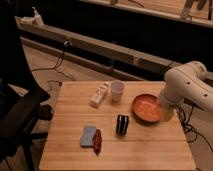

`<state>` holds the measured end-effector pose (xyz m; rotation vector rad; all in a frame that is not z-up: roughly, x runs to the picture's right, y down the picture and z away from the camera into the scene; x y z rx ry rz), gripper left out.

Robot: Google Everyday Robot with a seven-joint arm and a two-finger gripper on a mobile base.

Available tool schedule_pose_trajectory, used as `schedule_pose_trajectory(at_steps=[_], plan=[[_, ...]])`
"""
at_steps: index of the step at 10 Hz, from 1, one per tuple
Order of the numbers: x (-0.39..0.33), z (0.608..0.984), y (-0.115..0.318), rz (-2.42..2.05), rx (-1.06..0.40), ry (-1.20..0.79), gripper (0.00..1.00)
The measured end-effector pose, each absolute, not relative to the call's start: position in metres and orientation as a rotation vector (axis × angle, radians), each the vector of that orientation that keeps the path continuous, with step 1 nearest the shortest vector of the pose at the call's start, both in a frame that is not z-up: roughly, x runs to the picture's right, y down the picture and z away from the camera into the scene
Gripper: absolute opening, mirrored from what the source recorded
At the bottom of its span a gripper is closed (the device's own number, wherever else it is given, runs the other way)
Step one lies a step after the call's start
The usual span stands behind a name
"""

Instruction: Knock the eraser over

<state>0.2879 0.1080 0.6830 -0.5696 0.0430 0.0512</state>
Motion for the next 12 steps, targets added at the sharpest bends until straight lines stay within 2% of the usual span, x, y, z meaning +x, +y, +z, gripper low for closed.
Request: schedule_pose_trajectory(at_steps=[2, 6, 7, 8, 12], plan=[[0.287, 0.684, 0.109, 0.054, -0.575, 0.038, 0.58], [0.260, 0.693, 0.115, 0.037, -0.621, -0.017, 0.15], [0.259, 0.694, 0.115, 0.033, -0.624, -0.022, 0.09], [0.257, 0.695, 0.116, 0.028, -0.630, -0.031, 0.07], [0.239, 0.704, 0.123, 0.017, -0.648, -0.090, 0.07]])
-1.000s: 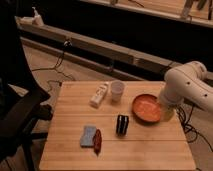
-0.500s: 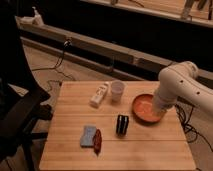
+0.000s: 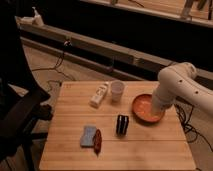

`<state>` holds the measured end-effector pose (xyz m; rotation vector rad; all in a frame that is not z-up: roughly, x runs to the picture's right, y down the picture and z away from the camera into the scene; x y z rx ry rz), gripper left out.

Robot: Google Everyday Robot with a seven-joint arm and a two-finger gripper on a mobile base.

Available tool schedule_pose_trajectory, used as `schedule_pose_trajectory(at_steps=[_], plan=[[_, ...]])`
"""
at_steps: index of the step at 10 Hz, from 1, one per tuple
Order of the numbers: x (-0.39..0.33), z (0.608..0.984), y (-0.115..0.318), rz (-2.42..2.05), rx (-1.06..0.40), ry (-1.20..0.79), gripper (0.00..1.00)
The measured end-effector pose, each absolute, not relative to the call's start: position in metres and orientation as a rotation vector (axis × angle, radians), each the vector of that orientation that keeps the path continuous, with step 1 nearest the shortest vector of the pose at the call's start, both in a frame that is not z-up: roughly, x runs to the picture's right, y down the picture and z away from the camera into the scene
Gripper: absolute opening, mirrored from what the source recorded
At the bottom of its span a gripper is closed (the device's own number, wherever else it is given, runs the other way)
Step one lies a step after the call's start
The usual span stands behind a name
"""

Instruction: Knock the eraser over

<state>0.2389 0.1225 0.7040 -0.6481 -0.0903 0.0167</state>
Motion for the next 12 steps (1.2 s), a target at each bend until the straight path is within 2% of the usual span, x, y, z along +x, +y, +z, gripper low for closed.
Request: schedule_pose_trajectory(at_steps=[3, 12], plan=[[0.208, 0.719, 0.130, 0.000, -0.666, -0.161, 0.07], [0.183, 0.746, 0.151, -0.001, -0.728, -0.284, 0.07]])
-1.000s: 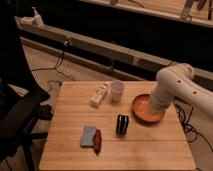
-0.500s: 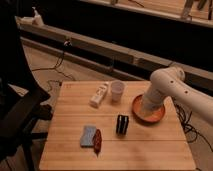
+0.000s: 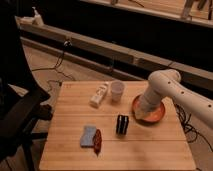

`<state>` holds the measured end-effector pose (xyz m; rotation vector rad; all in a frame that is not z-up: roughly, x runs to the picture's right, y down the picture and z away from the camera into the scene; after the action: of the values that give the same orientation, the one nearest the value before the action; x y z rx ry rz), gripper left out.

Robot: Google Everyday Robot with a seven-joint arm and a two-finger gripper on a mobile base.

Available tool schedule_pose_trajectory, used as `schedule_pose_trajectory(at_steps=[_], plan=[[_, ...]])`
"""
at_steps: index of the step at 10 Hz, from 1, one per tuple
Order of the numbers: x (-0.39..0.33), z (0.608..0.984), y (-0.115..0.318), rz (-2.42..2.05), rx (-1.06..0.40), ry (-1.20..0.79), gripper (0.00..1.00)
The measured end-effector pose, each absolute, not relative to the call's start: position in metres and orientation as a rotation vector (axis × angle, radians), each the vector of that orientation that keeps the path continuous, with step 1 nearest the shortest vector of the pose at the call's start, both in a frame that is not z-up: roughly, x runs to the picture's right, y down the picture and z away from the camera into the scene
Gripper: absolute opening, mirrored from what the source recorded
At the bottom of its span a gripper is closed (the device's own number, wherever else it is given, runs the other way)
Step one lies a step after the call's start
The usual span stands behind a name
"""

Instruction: Knock the eraser over

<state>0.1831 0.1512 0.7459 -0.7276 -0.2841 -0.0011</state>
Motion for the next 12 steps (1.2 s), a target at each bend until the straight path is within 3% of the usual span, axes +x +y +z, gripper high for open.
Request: schedule_pose_trajectory(at_steps=[12], plan=[[0.158, 0.767, 0.179, 0.018, -0.804, -0.345, 0.07]])
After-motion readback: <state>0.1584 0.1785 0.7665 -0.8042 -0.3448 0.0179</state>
